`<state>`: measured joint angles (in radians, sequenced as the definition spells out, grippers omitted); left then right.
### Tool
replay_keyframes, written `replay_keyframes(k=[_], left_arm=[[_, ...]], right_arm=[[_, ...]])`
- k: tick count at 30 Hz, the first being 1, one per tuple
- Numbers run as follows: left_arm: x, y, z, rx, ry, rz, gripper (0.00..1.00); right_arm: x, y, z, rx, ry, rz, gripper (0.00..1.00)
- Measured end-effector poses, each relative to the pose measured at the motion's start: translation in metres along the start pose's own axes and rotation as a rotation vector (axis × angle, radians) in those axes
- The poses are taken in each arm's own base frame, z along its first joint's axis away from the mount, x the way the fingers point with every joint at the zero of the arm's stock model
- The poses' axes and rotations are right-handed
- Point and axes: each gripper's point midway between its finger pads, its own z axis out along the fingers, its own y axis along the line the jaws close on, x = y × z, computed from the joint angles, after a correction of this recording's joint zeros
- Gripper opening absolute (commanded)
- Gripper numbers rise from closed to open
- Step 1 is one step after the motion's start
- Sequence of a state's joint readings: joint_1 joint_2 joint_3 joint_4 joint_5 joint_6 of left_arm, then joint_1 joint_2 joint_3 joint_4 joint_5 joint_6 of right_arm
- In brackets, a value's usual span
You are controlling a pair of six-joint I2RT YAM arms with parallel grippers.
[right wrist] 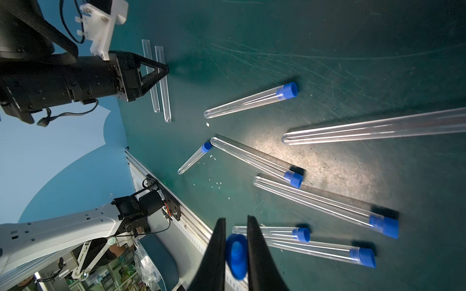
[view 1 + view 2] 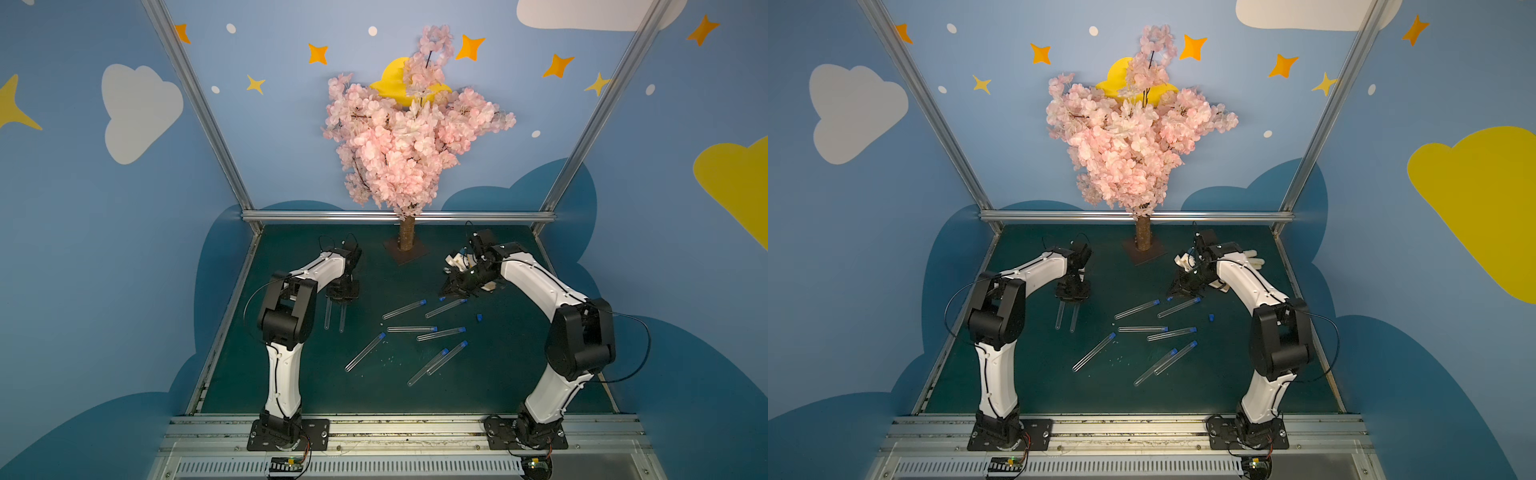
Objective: Remove stoppers from test tubes
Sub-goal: Place the test tube at the center of the board.
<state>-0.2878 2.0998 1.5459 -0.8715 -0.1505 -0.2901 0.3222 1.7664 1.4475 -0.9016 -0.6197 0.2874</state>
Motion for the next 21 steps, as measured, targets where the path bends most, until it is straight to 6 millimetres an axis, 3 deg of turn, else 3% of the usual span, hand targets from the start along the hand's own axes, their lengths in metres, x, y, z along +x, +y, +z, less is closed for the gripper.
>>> replay_keyframes(k=[5,10,15,21], left_arm=[[-0.003,0.000,-0.003,0.001,-0.004,0.004,0.48],[-0.004,-0.001,-0.007,0.003,-0.007,0.012,0.56],[-0.004,0.000,-0.022,0.009,-0.030,0.020,0.64],[0.009,0.002,-0.061,0.044,-0.107,0.044,0.68]], right_arm=[[-0.001,-0.006,-0.001,0.024,-0.006,0.007,0.01],[-0.004,-0.021,-0.007,0.069,-0.021,0.045,0.01],[-0.004,-0.052,-0.021,0.163,-0.034,0.125,0.01],[0.004,-0.102,-0.039,0.289,-0.033,0.253,0.01]])
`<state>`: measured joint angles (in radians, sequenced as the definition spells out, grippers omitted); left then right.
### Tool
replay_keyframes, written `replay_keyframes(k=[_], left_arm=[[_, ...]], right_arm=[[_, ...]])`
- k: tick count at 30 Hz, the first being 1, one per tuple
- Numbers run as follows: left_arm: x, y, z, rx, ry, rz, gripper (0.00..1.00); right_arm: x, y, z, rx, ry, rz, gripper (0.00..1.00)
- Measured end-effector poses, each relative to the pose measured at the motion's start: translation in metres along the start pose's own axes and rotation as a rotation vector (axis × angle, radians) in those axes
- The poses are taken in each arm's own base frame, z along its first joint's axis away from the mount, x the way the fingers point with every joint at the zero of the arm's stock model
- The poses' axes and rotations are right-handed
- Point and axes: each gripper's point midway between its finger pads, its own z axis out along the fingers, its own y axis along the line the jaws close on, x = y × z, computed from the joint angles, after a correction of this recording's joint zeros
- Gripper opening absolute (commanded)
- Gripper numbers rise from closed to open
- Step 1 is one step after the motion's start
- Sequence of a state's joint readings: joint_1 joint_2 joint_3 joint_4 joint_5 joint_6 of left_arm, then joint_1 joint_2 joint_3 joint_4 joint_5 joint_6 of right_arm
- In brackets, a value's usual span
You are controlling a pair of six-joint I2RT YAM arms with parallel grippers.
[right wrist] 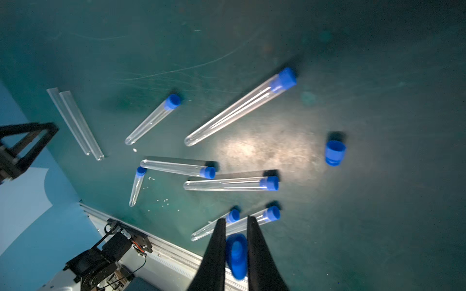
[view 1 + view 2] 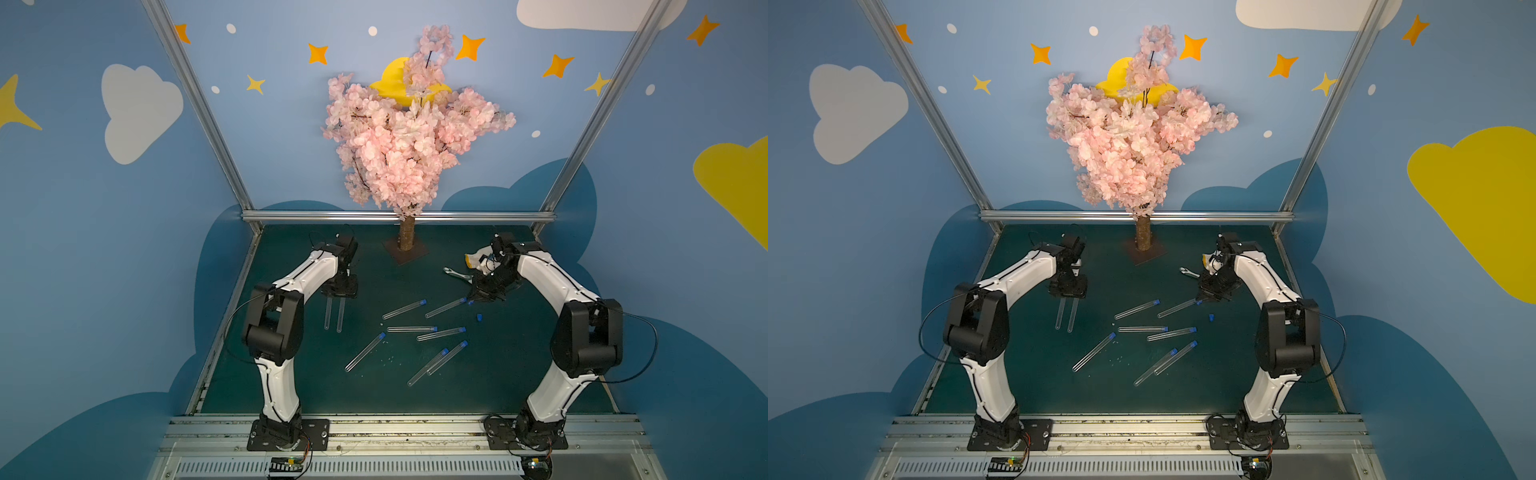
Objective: Remove stoppers from test tubes
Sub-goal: Place the stopper at the center of the board.
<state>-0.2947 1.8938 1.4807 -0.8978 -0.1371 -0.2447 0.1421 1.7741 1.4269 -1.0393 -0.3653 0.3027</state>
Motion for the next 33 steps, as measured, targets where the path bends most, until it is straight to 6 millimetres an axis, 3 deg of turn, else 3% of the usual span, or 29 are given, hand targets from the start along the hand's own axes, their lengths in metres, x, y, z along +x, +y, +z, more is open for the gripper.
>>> replay_keyframes(k=[6,11,22,33], left_arm=[[0.017,-0.027,-0.025,0.105,-0.061,0.089,0.71],[0.030,-0.058,-0.030,0.200,-0.081,0.163,0.74],[0.040,-0.086,-0.041,0.319,-0.096,0.210,0.75],[0.061,-0.091,-0.047,0.341,-0.077,0.243,0.76]], right_arm=[[0.001,-0.057,0.004,0.089,0.034,0.134,0.02],[-0.001,-0.083,0.014,0.137,0.066,0.182,0.03],[0.003,-0.108,0.058,0.182,0.179,0.201,0.08],[0.001,-0.106,0.059,0.159,0.180,0.190,0.21]])
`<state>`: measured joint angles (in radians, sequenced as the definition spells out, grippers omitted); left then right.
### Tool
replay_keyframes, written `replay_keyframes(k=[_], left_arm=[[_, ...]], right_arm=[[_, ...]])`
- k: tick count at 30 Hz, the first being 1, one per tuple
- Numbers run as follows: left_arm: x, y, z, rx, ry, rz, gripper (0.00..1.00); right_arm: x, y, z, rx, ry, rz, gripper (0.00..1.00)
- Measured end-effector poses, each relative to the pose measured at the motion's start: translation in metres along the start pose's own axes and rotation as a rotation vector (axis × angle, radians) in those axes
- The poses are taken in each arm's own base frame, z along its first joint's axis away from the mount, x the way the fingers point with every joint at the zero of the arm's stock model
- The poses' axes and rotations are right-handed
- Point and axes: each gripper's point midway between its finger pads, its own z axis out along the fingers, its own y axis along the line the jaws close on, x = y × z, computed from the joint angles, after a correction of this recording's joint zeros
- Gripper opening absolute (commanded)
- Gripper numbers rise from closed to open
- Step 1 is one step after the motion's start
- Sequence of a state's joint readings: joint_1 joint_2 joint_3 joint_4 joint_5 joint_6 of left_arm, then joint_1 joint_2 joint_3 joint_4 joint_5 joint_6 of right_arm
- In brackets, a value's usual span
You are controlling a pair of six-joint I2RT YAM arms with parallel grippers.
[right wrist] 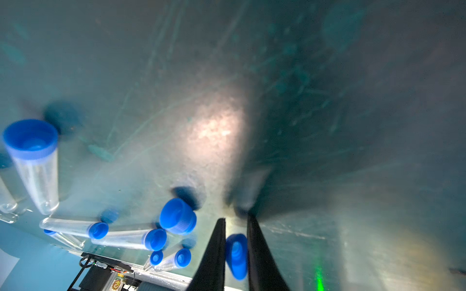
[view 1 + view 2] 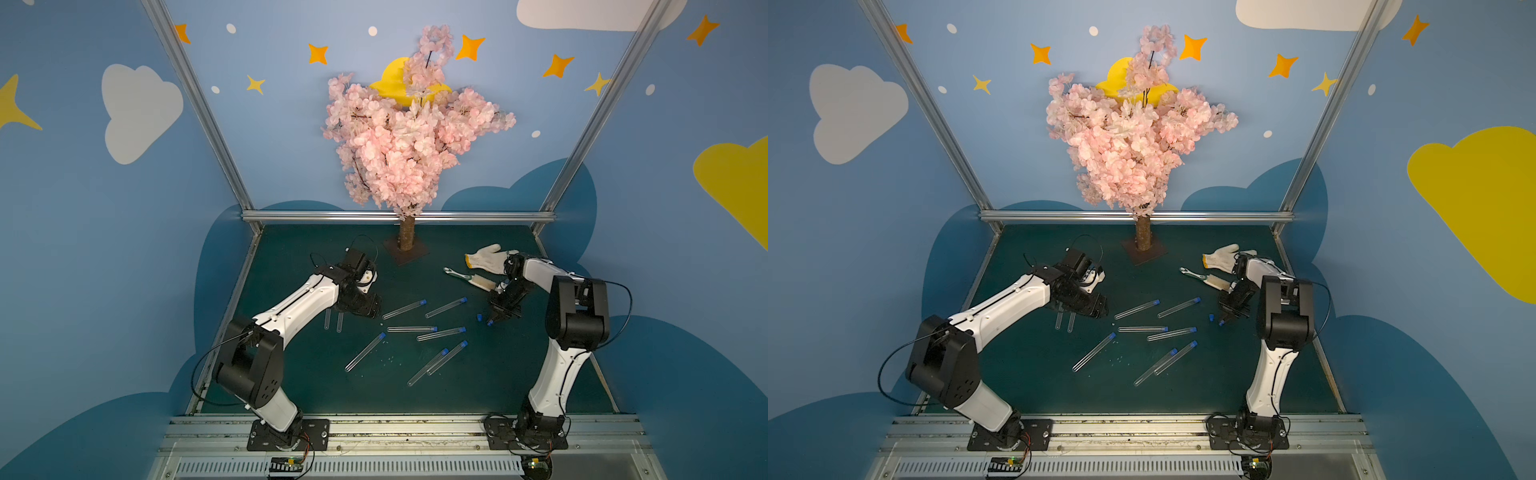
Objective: Remove stoppers from test tubes
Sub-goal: Place the stopper at the center of the board.
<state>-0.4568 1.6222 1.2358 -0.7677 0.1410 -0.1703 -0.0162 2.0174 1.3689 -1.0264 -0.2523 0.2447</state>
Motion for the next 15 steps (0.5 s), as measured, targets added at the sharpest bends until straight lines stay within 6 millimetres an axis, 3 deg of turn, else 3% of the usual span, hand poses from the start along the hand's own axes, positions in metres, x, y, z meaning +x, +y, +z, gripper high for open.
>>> replay_keyframes(k=[15], left_arm=[[0.019,0.001,0.000,-0.010,0.041,0.015,0.76]], right_arm=[[-0.001,0.008,-0.003,-0.020,-0.013,-0.015,0.46]])
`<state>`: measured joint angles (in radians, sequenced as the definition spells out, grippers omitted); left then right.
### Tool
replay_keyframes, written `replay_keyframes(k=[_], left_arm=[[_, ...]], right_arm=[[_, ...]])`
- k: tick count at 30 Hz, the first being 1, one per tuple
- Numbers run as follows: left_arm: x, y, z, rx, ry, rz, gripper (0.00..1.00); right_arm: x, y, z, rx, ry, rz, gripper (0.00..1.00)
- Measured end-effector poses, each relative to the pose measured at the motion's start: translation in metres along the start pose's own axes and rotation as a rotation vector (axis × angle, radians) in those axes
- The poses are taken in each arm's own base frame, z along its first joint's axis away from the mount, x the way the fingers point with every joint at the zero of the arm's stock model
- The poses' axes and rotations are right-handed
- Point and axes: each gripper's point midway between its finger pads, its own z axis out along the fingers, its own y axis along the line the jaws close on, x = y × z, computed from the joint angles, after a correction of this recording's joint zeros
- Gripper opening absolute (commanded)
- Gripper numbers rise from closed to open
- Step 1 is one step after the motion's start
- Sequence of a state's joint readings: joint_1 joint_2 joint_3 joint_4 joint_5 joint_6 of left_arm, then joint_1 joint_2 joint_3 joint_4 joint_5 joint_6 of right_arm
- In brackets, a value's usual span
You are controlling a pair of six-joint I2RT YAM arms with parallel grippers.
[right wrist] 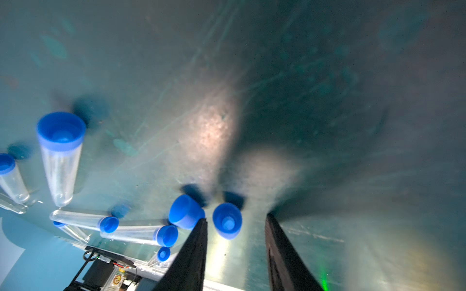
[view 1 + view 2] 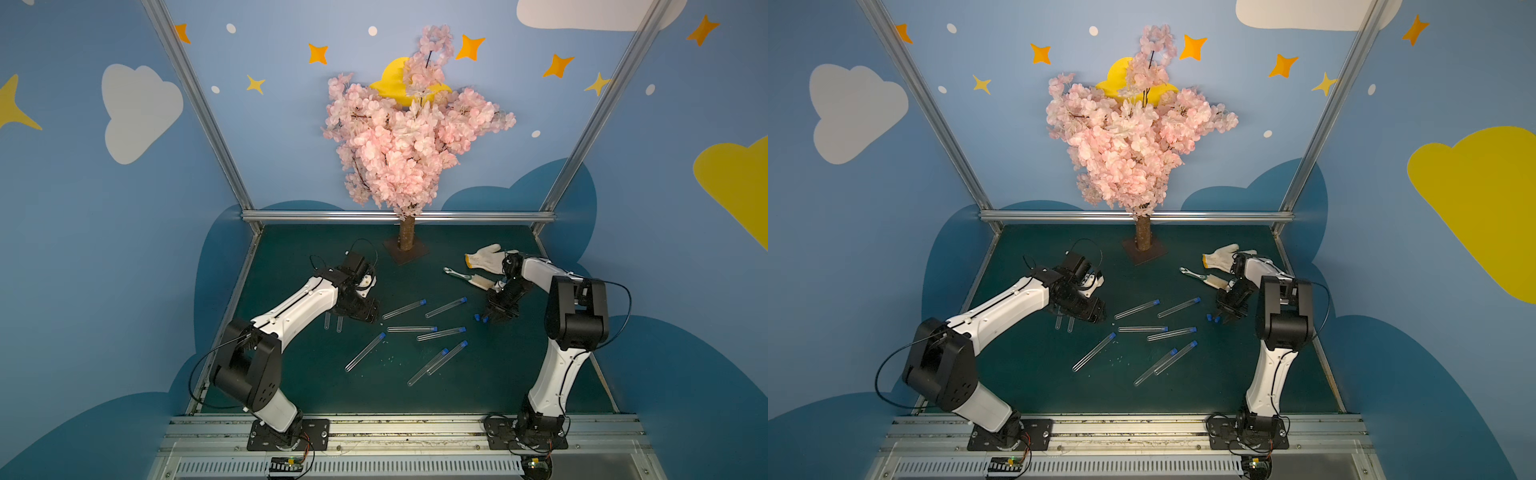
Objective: Remove stoppers from test tubes
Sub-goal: Place the stopper at the center of the board, then pick up the test tube at the center of the board.
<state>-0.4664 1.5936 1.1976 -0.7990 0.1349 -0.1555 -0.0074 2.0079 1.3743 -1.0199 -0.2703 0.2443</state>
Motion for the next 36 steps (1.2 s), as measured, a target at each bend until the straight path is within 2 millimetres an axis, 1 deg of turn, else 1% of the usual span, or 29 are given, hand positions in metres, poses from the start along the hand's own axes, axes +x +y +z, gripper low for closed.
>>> replay_keyframes(k=[2,5,8,12,14,17,21,22,25,30,33,36], left_arm=[[0.008,0.000,0.001,-0.001,0.017,0.001,0.76],[0.019,0.001,0.005,0.000,0.047,0.005,0.76],[0.030,0.001,0.010,0.000,0.080,0.010,0.76],[0.043,-0.001,0.018,0.009,0.118,0.026,0.75],[0.048,-0.005,0.024,0.016,0.136,0.039,0.74],[0.054,-0.011,0.039,0.019,0.172,0.073,0.74],[0.068,-0.016,0.059,0.002,0.224,0.132,0.73],[0.071,-0.017,0.064,-0.005,0.240,0.145,0.72],[0.077,-0.015,0.074,-0.027,0.268,0.169,0.70],[0.074,-0.015,0.077,-0.061,0.264,0.203,0.67],[0.073,-0.014,0.078,-0.086,0.273,0.218,0.63],[0.074,-0.014,0.079,-0.111,0.277,0.238,0.57]], right_arm=[[0.000,0.003,-0.003,0.006,-0.015,-0.013,0.48],[0.001,0.008,-0.014,0.016,-0.047,-0.037,0.52],[0.003,0.020,-0.030,0.022,-0.083,-0.079,0.55],[0.004,0.042,-0.052,0.015,-0.144,-0.147,0.57],[0.008,0.055,-0.060,0.000,-0.167,-0.184,0.60],[0.021,0.083,-0.068,-0.049,-0.192,-0.264,0.67],[0.042,0.125,-0.077,-0.152,-0.237,-0.379,0.77],[0.047,0.132,-0.078,-0.180,-0.243,-0.395,0.80],[0.056,0.138,-0.074,-0.242,-0.240,-0.397,0.84],[0.063,0.135,-0.056,-0.278,-0.193,-0.353,0.85],[0.063,0.136,-0.056,-0.283,-0.193,-0.348,0.86],[0.061,0.138,-0.062,-0.281,-0.200,-0.348,0.86]])
